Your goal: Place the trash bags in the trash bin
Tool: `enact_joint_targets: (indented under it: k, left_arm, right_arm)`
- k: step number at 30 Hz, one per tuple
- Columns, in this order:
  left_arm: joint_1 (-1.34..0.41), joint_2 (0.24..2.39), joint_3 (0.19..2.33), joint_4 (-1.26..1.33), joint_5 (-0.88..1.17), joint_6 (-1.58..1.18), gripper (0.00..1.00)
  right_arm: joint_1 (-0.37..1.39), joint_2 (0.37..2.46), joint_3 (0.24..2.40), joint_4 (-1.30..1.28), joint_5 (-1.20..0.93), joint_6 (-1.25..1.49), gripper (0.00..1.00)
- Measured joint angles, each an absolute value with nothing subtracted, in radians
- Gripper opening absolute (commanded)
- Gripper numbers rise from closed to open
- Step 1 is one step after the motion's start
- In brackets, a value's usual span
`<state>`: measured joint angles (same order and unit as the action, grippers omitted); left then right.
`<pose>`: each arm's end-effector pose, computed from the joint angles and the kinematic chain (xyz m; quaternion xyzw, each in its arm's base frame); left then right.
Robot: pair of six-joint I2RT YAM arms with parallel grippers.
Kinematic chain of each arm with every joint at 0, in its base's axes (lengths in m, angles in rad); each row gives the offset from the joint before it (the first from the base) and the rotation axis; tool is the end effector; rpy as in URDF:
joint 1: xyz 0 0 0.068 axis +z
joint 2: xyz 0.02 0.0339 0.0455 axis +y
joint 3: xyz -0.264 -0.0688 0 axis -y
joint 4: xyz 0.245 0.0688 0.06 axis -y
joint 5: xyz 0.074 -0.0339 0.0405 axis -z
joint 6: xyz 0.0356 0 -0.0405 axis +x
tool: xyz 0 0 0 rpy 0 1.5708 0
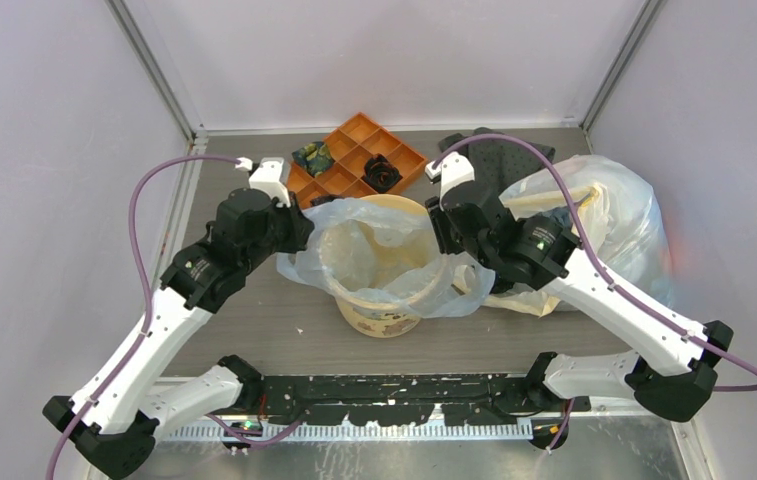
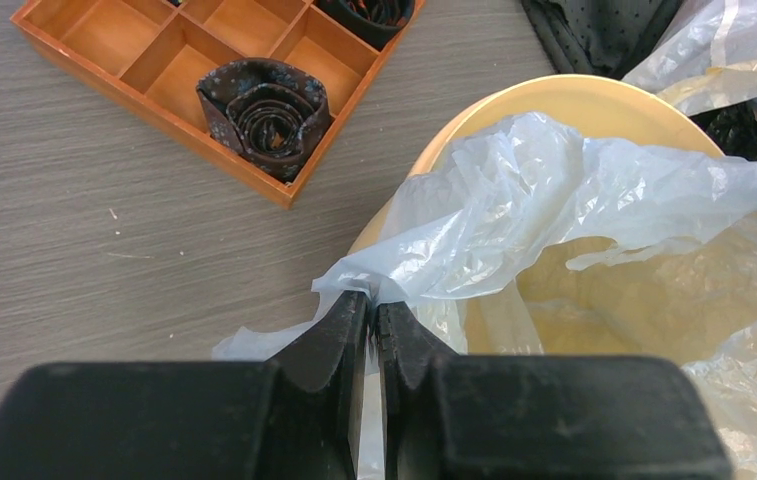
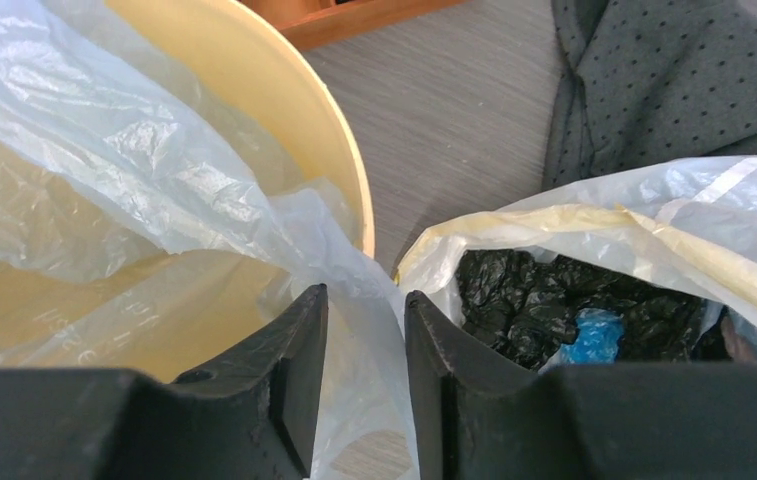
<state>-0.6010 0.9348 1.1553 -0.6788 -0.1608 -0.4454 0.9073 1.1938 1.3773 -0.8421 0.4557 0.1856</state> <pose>0.1575 -0.1010 0.3897 0.0235 0.8472 -0.2039 0.4900 0.1580 0.1767 0.3978 -0.2157 0.8534 0.0497 0.4720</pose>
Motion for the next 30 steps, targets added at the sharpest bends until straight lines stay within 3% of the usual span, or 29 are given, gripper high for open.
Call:
enact_joint_targets:
  k: [4, 6, 17, 30]
  left_arm:
    - [-0.601, 0.935, 1.153, -0.653, -0.176, -0.464, 0.11]
    - [-0.601, 0.934, 1.146, -0.622, -0.185, -0.473, 0.11]
    - [-0.601, 0.934, 1.069, -0.522, -0.241, -0.5, 0.11]
    - [-0.601, 0.94, 0.965, -0.351, -0.32, -0.493, 0.13]
  right_arm:
    - [0.908, 1.202, 1.396, -0.832, 0.492, 0.189, 0.13]
    - [0.908, 1.222, 1.417, -0.816, 0.513, 0.195, 0.1]
    - [0.908, 1.27, 1.428, -0.748, 0.582, 0.21, 0.01]
    - [0.855, 1.271, 1.394, -0.617, 0.69, 0.285, 0.01]
